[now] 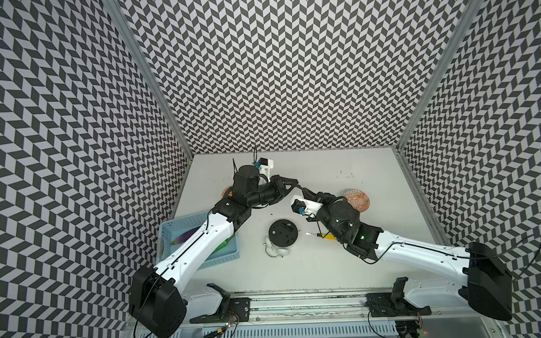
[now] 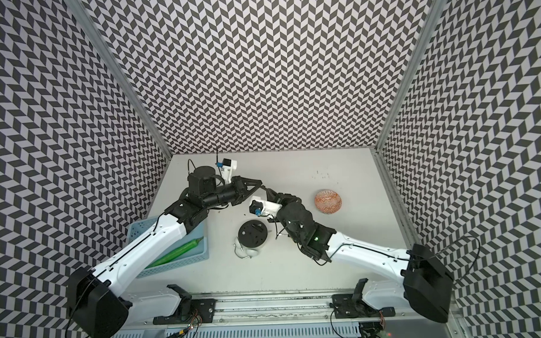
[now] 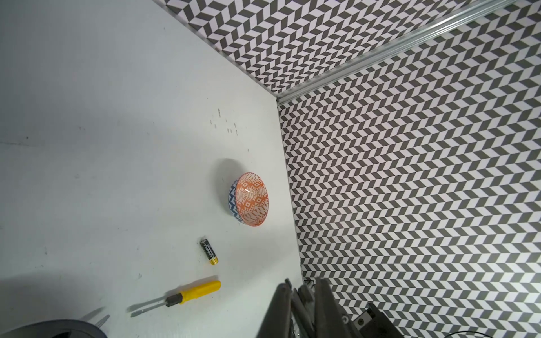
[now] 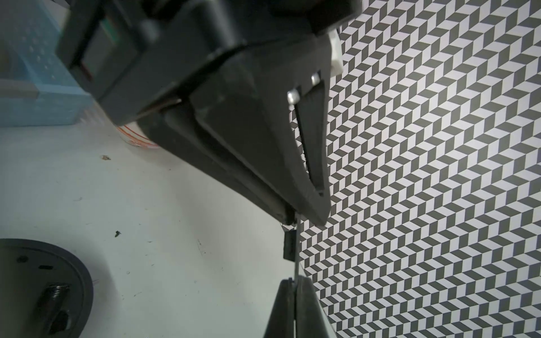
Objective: Remove the battery from the alarm
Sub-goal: Pick up the cover from the center of the board.
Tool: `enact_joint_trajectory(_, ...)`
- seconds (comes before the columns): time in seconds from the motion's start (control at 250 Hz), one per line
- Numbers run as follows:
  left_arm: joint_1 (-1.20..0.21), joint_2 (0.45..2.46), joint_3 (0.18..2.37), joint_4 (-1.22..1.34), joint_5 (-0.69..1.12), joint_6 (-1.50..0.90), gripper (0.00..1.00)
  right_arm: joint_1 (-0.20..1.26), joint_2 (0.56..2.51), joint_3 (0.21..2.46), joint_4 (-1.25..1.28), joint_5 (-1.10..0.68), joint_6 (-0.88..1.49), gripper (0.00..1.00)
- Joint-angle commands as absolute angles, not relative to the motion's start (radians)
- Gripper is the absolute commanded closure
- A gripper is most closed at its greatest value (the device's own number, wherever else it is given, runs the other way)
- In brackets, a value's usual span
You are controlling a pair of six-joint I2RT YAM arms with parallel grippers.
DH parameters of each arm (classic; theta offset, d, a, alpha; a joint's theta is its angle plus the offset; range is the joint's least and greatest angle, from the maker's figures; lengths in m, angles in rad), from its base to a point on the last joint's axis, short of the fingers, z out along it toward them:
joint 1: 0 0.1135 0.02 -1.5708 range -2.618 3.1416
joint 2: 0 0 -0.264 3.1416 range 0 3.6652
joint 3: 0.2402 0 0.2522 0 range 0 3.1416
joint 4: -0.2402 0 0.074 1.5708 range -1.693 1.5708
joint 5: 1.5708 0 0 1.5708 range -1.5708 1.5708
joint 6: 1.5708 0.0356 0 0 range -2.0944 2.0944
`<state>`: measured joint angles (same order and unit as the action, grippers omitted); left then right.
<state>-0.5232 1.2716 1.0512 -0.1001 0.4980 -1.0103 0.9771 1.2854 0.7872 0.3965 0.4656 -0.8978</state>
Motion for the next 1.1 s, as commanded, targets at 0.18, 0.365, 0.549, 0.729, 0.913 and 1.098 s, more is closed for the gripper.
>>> enact_joint_trajectory(0.18, -0.491, 1.255, 1.085, -0.152, 0.465, -0.797, 1.0, 0.979, 1.211, 0.836, 0.267, 0.419, -0.756, 0.61)
enact_joint_trajectory(0.365, -0.448, 1.291, 1.163, -0.227, 0.663, -0.365, 1.0, 0.824, 1.048, 0.92, 0.007, -0.062, -0.466, 0.42)
enact_joint_trajectory(0.549, -0.447, 1.328, 1.233, -0.337, 0.813, -0.088, 1.0, 0.619, 1.046, 1.005, -0.111, -0.522, -0.277, 0.42)
enact_joint_trajectory(0.729, -0.449, 1.3, 1.251, -0.337, 0.904, 0.029, 1.0, 0.491, 1.117, 1.084, -0.209, -0.803, -0.218, 0.45)
enact_joint_trajectory(0.913, -0.452, 1.269, 1.257, -0.328, 0.94, 0.077, 1.0, 0.477, 1.228, 1.185, -0.321, -0.925, -0.241, 0.56)
enact_joint_trajectory(1.098, -0.473, 1.263, 1.252, -0.303, 0.973, 0.075, 1.0, 0.479, 1.273, 1.204, -0.28, -1.007, -0.21, 0.6)
